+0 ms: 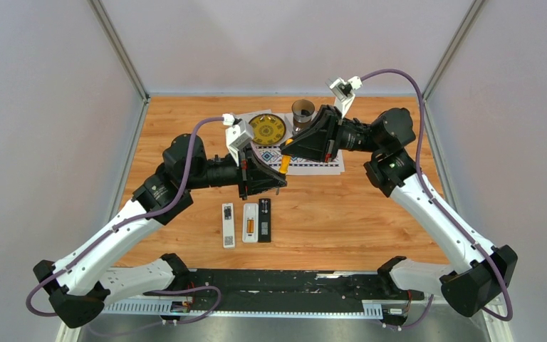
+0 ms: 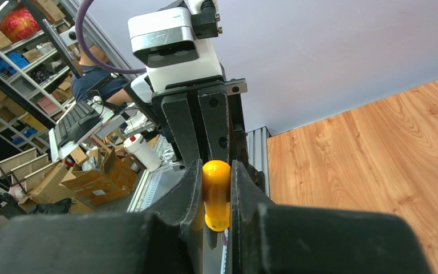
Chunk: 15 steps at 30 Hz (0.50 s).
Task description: Unload the batteries from the remote control
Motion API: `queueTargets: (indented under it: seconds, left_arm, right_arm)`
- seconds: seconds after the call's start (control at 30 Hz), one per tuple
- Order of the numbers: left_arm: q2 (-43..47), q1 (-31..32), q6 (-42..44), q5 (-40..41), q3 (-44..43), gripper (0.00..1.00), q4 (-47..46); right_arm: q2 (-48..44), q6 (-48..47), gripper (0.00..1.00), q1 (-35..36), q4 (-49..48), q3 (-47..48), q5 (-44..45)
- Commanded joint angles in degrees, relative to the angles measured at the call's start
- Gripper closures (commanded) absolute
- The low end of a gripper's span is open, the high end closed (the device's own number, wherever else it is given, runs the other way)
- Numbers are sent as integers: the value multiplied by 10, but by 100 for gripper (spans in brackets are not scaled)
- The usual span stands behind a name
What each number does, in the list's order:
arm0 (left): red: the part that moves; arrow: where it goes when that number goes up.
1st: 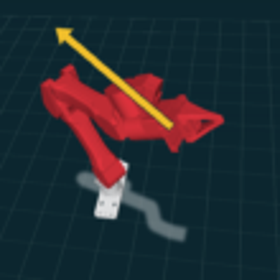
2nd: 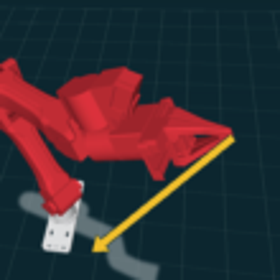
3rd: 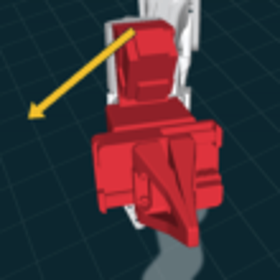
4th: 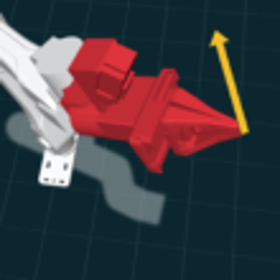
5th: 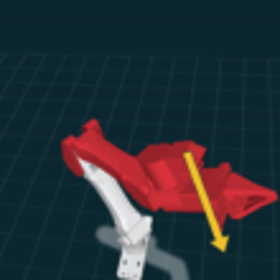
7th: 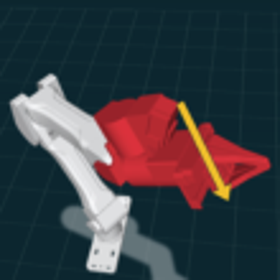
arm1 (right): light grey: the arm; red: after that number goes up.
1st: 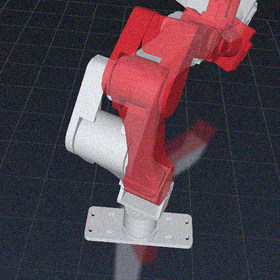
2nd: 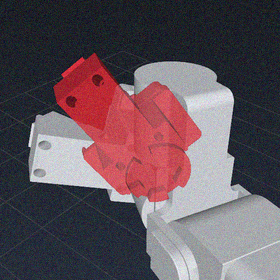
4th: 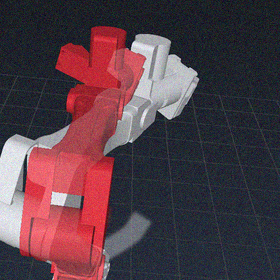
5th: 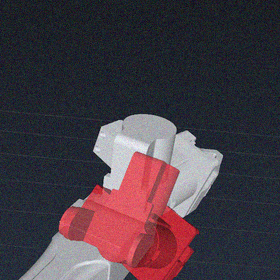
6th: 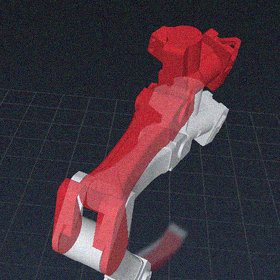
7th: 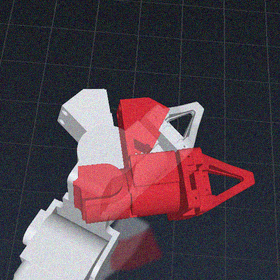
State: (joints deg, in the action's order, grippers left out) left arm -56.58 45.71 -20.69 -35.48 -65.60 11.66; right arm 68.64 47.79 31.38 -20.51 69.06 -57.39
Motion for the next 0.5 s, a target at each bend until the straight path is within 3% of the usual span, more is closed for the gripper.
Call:
queueTargets:
  seconds: [0.0, 0.07, 0.17, 0.2, 0.23, 0.33, 0.47]
  left_arm:
    - [10, 2, 6, 9, 3, 97, -15]
    - [14, 2, 6, 14, 6, 94, -14]
    - [16, 2, 4, 23, 7, 55, -13]
    - [17, 2, 4, 27, 7, 35, -13]
    - [19, 2, 5, 30, 9, 29, -14]
    - [20, 3, 7, 52, 7, 18, -22]
    - [11, 2, 7, 63, 5, 18, -49]
  right_arm:
    - [-9, -2, 100, 4, 1, 19, -6]
    - [-13, -9, 100, 4, 7, 16, -5]
    - [-19, -31, 100, 4, 33, 13, 3]
    - [-20, -33, 100, 4, 35, 10, 6]
    - [-22, -34, 100, 4, 36, 8, 6]
    - [-25, -33, 100, 4, 42, 3, 12]
    - [-27, -38, 100, 7, 54, -5, 25]
